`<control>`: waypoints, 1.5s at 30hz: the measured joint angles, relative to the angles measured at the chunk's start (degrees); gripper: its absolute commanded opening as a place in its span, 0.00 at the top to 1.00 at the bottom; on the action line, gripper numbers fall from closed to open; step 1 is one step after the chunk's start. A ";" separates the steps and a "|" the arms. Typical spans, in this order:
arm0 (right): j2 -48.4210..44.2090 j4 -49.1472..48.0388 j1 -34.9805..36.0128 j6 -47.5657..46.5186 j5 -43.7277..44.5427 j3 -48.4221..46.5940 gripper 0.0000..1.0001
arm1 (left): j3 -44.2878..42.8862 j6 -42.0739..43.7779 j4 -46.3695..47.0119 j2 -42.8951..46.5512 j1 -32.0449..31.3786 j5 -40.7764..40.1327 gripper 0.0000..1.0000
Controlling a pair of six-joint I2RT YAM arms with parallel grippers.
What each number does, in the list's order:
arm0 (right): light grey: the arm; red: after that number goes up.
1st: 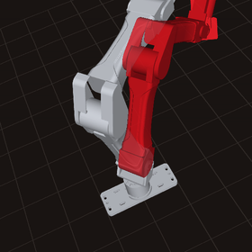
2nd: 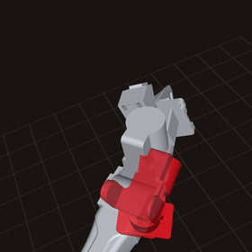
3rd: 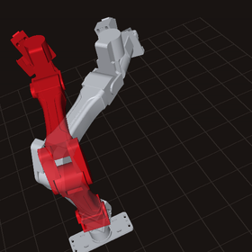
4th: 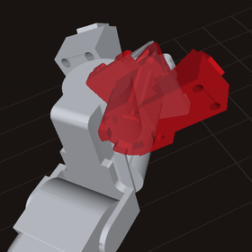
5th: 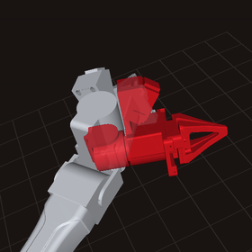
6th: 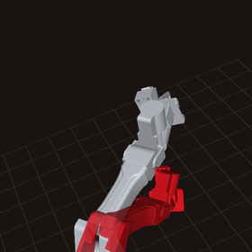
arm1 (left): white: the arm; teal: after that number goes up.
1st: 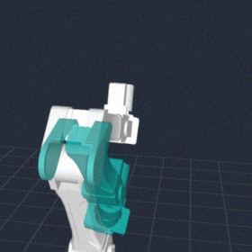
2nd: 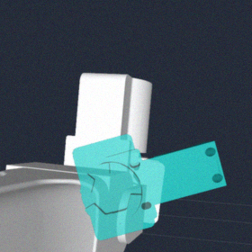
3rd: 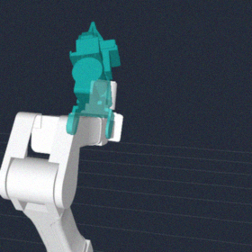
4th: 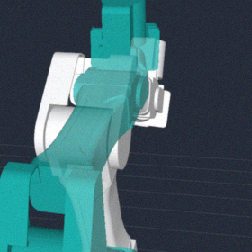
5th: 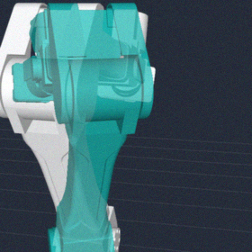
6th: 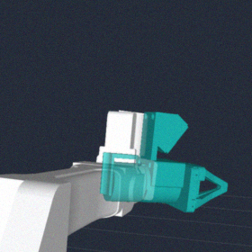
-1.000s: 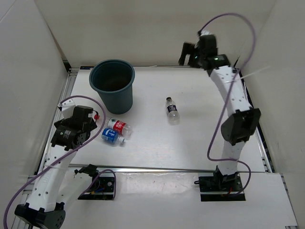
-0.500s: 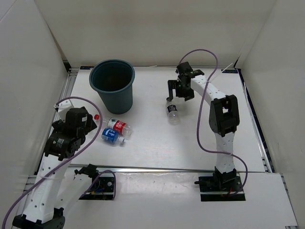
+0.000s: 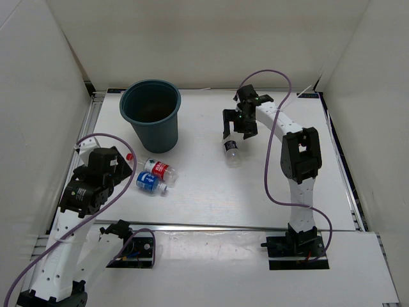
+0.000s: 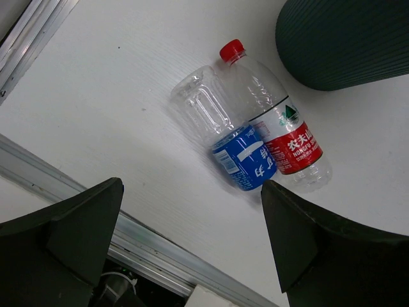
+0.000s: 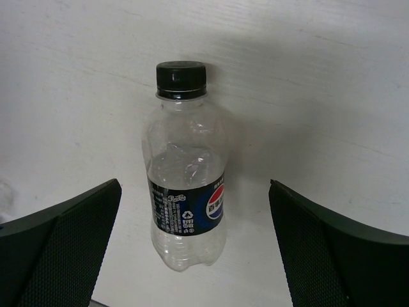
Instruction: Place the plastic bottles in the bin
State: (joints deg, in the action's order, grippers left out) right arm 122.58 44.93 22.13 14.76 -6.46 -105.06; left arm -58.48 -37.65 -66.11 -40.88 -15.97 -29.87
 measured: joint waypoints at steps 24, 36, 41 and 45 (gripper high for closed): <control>0.20 -0.17 2.78 0.39 -1.84 5.49 0.19 | 1.07 4.46 7.08 -9.49 0.00 4.07 0.00; 5.31 5.22 4.42 1.36 -1.03 -0.72 0.65 | 1.05 4.57 4.33 -5.40 0.00 3.39 0.00; 5.29 8.70 5.51 2.29 0.39 -17.33 0.69 | 1.16 3.76 3.10 -1.42 0.00 2.71 0.00; 1.40 2.47 6.64 5.46 -3.69 -28.06 0.73 | 1.29 3.52 3.10 -1.18 0.00 2.71 0.00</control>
State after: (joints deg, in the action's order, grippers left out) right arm 123.98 47.40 28.77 20.23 -10.15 -133.12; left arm -57.19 -34.13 -63.00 -42.06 -15.97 -27.16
